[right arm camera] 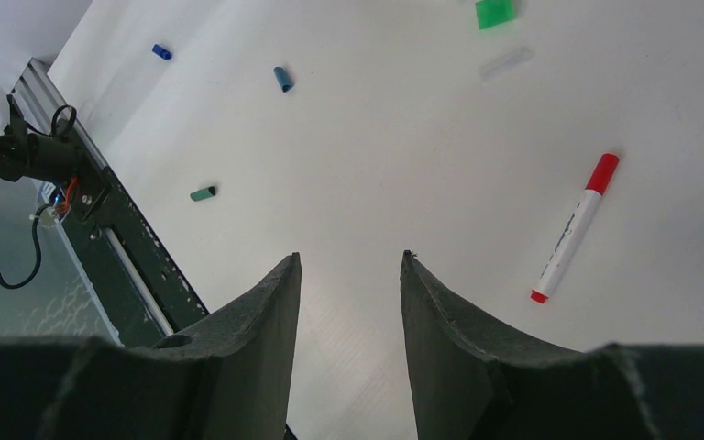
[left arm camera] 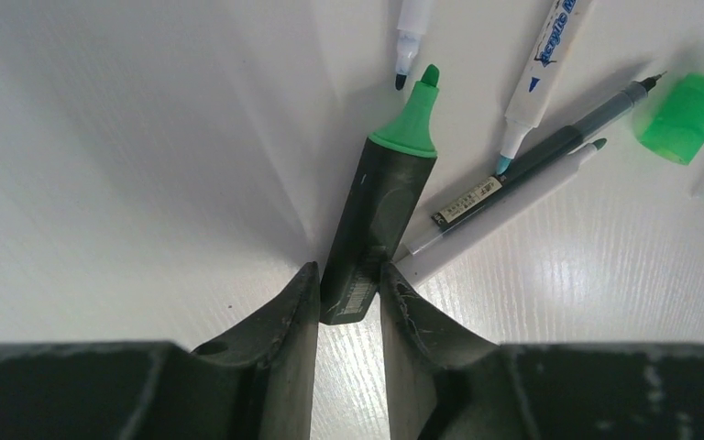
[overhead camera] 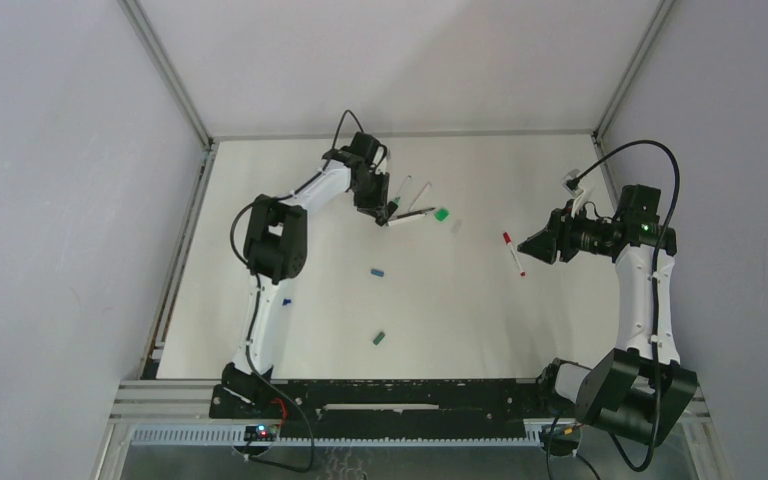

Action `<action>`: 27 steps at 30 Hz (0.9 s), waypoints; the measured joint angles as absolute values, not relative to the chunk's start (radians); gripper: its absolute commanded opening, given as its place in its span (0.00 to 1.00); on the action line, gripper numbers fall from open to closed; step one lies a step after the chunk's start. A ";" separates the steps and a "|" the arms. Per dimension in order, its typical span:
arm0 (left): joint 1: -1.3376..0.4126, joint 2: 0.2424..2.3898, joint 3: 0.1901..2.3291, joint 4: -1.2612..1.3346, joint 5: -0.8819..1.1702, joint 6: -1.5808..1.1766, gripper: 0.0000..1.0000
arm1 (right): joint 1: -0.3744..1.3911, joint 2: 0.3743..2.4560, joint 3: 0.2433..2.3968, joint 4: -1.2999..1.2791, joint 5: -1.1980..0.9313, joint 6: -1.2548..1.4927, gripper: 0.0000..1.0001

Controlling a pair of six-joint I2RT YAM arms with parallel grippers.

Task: Insert the pens into the pen caps
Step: Move the pen to the center of the board.

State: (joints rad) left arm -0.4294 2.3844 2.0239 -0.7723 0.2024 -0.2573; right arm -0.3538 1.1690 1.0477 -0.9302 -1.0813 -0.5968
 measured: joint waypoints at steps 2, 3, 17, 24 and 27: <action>-0.432 2.382 2.023 -0.775 0.196 -0.250 0.32 | -0.354 1.169 1.046 -0.929 -1.083 -0.597 0.52; -0.433 2.379 2.019 -0.776 0.194 -0.244 0.32 | -0.354 1.169 1.045 -0.929 -1.083 -0.597 0.52; -0.436 2.230 1.779 -0.750 0.195 -0.189 0.30 | -0.361 1.169 1.034 -0.923 -1.087 -0.597 0.52; -0.436 2.163 1.673 -0.740 0.192 -0.173 0.30 | -0.361 1.169 1.034 -0.923 -1.094 -0.597 0.51; -0.436 2.120 1.609 -0.728 0.186 -0.171 0.30 | -0.361 1.169 1.034 -0.923 -1.095 -0.597 0.52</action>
State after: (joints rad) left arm -0.4358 2.1204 1.6089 -0.7284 0.1860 -0.1715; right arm -0.3607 1.1687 1.0340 -0.9226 -1.0954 -0.5968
